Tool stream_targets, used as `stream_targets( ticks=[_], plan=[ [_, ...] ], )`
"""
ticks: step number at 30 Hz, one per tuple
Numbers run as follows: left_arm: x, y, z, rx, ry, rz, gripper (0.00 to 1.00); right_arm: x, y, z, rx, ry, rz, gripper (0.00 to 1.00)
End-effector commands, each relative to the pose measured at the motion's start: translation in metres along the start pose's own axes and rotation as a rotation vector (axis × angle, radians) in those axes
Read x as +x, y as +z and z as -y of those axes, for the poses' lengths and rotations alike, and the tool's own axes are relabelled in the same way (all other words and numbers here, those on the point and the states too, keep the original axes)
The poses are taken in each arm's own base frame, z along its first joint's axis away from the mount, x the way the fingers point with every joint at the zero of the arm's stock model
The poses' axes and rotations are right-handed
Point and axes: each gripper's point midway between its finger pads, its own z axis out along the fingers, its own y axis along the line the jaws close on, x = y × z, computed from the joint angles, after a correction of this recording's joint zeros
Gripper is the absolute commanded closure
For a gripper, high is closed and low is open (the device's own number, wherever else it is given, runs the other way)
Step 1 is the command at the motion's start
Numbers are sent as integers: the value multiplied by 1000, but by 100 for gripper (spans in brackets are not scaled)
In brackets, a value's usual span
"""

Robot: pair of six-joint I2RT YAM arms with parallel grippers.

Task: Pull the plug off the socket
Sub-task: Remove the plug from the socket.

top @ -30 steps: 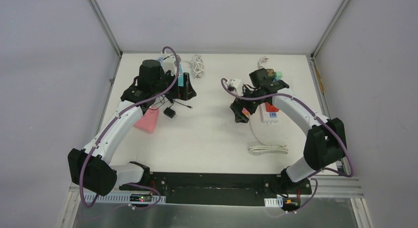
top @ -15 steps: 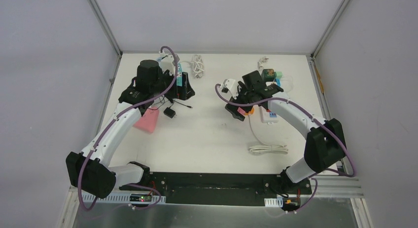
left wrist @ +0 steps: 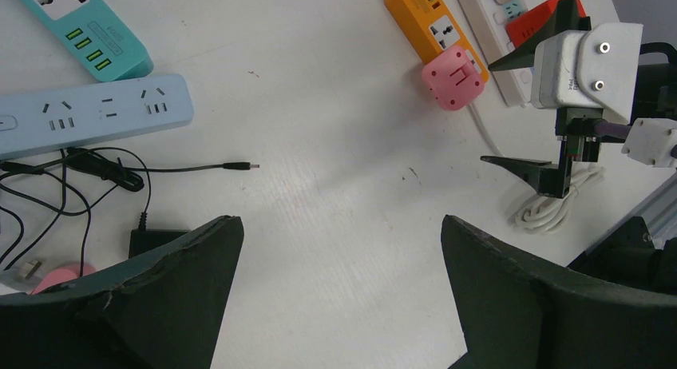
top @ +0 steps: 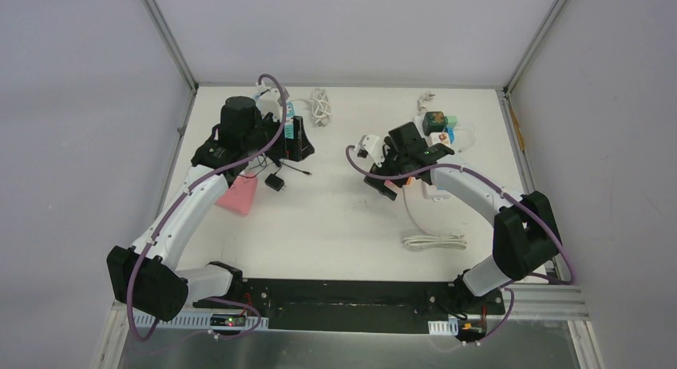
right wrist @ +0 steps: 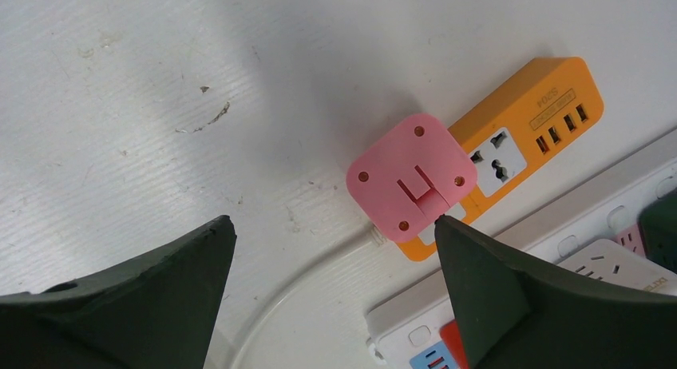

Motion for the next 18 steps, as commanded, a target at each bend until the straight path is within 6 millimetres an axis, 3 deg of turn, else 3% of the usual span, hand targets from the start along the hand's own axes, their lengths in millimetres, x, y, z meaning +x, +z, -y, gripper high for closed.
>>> stream_targets(
  ticks=[1,18],
  plan=[
    [-20,-7,-5,-26,34,69,1,-15,-7,10,56,-30,51,0],
    [-21,-7,-5,-27,33,72,1,-14,1,3,39,-41,42,0]
  ],
)
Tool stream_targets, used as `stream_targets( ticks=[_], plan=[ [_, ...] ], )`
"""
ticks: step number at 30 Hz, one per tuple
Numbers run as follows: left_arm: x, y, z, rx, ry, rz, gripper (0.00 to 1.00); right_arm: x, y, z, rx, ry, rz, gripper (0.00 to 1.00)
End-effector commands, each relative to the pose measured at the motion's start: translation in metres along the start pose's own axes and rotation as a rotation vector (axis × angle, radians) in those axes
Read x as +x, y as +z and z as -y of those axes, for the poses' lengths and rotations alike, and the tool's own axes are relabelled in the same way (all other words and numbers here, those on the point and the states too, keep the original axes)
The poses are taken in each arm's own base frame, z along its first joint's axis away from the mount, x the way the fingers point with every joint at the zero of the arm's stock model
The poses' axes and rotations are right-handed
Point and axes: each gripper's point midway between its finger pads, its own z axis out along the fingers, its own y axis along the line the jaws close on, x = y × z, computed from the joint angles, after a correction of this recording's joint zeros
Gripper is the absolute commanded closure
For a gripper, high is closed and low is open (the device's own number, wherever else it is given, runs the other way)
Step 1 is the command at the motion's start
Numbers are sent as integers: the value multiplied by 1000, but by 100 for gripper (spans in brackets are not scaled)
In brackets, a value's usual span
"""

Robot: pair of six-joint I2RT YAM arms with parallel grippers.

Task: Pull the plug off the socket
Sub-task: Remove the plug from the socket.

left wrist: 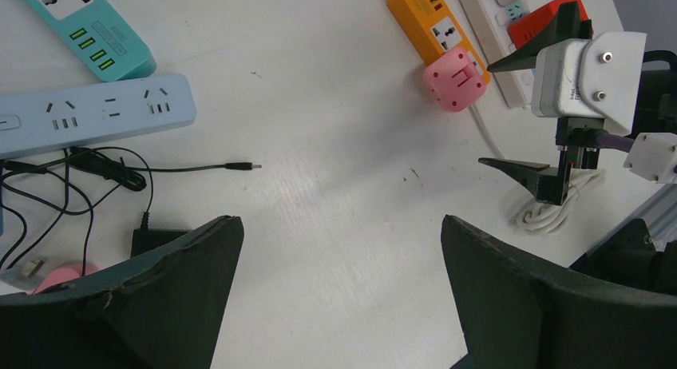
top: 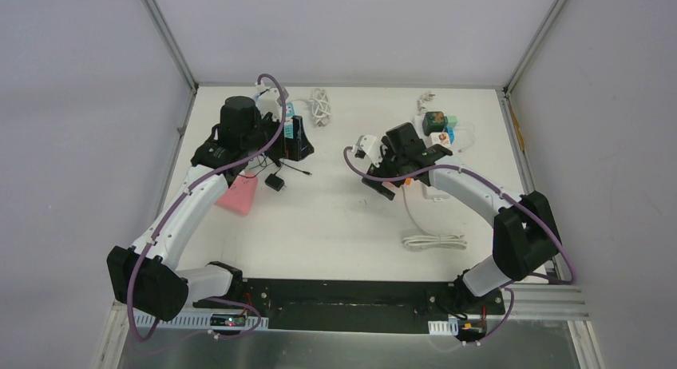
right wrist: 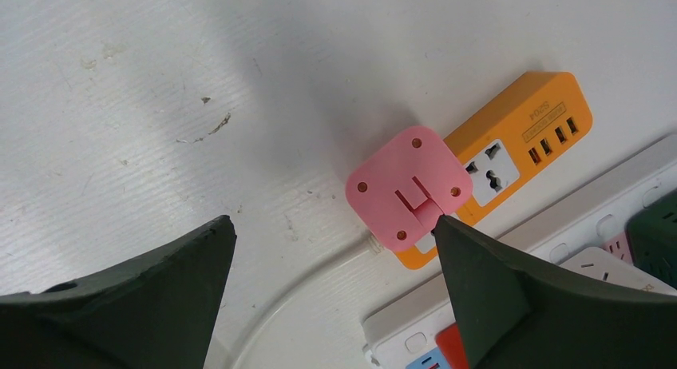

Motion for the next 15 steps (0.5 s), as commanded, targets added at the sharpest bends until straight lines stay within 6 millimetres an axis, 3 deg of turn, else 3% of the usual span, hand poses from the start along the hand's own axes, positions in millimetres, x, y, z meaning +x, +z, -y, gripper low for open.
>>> stream_targets(
  ticks=[1,11,12,15],
  plan=[
    [-20,-7,-3,-22,33,70,1,-7,0,4,23,-17,28,0],
    [-20,-7,-4,-23,33,69,1,-7,2,1,15,-22,23,0],
    [-21,-7,-4,-24,33,71,1,-1,0,10,68,-38,-16,0],
    [-21,-8,-3,-24,35,73,1,2,1,13,84,-52,-33,0]
  ],
)
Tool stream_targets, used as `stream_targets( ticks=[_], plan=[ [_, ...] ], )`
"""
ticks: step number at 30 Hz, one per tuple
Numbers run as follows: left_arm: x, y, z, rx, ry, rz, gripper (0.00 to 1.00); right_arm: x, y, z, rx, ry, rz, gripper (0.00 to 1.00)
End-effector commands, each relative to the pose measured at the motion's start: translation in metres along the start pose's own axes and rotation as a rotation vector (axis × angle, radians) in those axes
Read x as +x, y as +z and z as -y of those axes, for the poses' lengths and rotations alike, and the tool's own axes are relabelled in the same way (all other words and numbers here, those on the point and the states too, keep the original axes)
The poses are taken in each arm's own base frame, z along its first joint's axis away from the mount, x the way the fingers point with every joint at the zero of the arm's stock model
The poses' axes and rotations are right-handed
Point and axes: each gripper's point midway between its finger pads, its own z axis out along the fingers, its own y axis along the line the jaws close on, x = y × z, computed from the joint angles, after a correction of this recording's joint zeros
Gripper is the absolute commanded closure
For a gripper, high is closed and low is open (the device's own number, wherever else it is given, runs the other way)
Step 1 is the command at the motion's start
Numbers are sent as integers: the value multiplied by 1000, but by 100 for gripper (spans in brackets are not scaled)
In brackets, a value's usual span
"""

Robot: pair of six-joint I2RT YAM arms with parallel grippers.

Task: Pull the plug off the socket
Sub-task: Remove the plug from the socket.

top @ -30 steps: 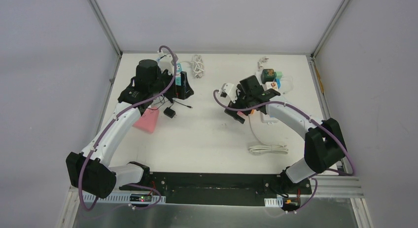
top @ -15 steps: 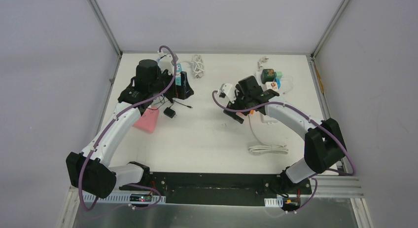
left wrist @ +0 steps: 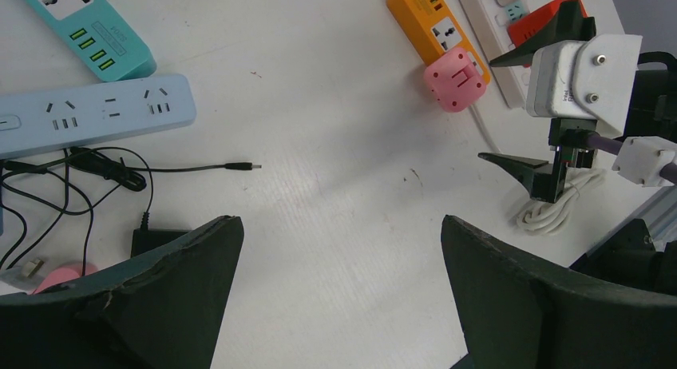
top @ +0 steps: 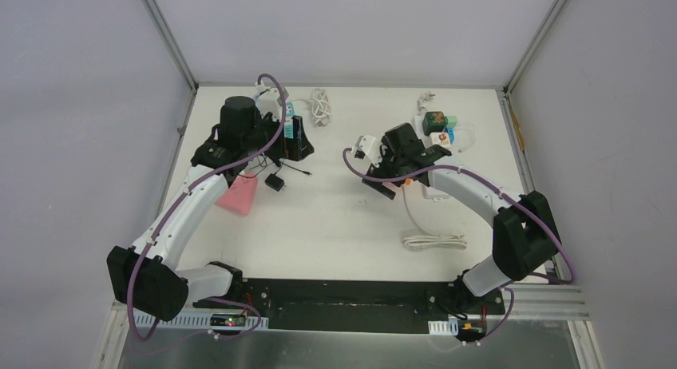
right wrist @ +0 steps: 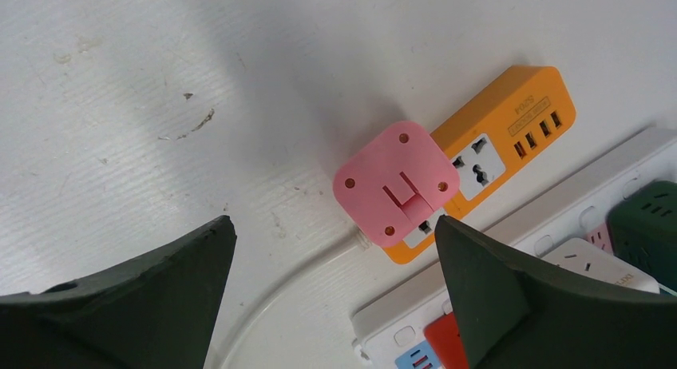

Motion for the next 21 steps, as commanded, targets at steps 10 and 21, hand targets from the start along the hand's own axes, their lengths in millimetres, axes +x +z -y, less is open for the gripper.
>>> stream_targets(
  ticks=[10,21],
  plan=[
    [-23,-10,-5,-34,39,81,1,3,1,12,80,-52,-36,0],
    [-23,-10,-5,-35,39,83,1,8,6,14,104,-70,-74,0]
  ],
)
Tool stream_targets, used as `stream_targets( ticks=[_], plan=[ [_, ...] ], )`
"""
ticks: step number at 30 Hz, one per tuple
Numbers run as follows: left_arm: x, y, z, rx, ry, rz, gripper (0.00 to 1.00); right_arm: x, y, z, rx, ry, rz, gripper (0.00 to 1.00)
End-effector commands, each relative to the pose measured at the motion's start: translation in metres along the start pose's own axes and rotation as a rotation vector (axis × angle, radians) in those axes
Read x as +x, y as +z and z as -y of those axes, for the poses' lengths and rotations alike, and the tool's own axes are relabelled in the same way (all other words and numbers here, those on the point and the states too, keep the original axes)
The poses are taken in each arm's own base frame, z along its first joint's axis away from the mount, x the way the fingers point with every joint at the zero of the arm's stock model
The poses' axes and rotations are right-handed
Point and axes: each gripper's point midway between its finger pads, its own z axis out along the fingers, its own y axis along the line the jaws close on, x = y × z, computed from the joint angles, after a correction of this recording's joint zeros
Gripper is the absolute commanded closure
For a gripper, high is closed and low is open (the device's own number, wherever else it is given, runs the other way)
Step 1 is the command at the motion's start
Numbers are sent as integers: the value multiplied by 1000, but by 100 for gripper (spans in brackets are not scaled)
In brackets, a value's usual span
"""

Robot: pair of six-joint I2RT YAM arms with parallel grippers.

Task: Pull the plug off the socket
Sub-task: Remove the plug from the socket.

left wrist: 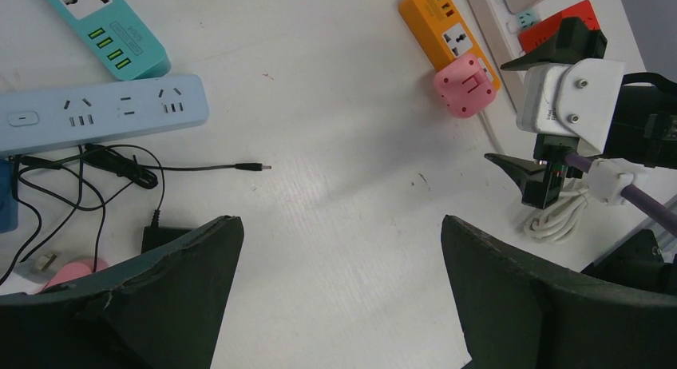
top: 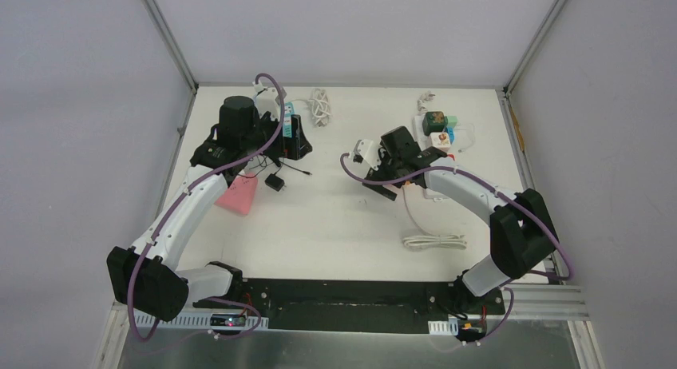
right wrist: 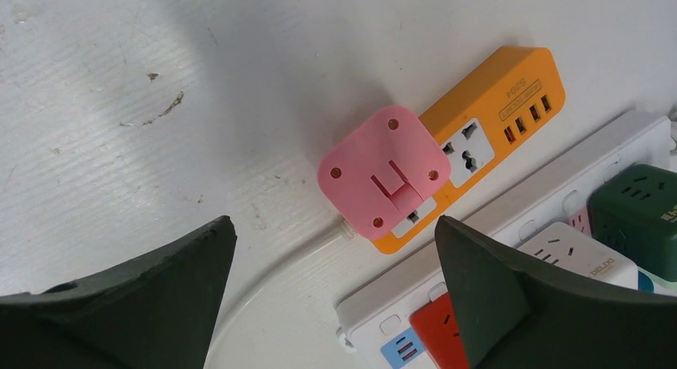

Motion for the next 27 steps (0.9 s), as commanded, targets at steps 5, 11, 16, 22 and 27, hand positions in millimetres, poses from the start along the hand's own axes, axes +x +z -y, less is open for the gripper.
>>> stream_targets(
  ticks=[5,11,16,22,27],
  plan=[
    [-23,-10,0,-13,39,79,1,-2,4,10,58,-27,-15,0],
    [-23,-10,0,-13,39,81,1,-1,5,10,64,-32,-23,0],
    [-22,-10,-1,-13,37,78,1,-1,6,10,72,-41,-29,0],
    [-23,-10,-1,-13,36,78,1,0,9,11,95,-68,-47,0],
    [-24,-11,-1,-17,38,83,1,-1,10,8,94,-79,-53,0]
  ],
)
